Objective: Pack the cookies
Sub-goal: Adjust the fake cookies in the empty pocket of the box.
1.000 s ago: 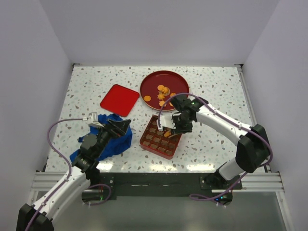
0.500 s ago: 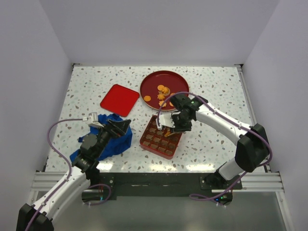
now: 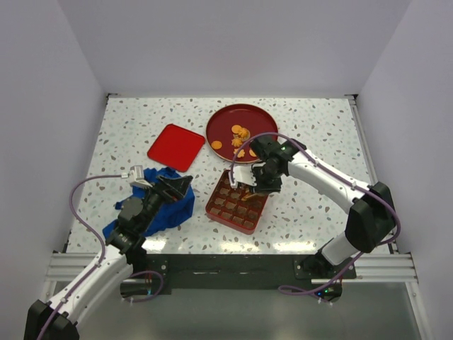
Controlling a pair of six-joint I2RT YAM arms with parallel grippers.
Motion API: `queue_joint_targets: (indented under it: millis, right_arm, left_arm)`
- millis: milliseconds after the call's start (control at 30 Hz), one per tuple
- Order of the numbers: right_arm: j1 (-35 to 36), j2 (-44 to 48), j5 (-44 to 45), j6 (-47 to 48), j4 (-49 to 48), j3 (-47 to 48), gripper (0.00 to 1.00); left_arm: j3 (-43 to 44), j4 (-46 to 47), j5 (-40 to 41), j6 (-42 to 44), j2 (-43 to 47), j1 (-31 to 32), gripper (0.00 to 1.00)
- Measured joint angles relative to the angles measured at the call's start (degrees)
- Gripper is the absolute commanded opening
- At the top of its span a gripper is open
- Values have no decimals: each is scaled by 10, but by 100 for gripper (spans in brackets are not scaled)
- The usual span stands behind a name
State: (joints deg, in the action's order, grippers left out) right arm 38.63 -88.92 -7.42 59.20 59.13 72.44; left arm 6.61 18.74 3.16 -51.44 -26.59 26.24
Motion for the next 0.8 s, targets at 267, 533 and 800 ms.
queue_joint_targets:
  millis: [267, 533, 800]
  right_arm:
    - [0, 0, -13, -15, 7, 16, 0]
    - [-5, -9, -27, -57, 12, 31, 0]
    - [-87, -67, -70, -189, -15, 146, 0]
  left_arm:
    - [0, 0, 0, 0, 3, 0, 100]
    - [0, 0, 0, 0, 3, 0, 100]
    - [0, -5, 0, 0, 11, 0, 100]
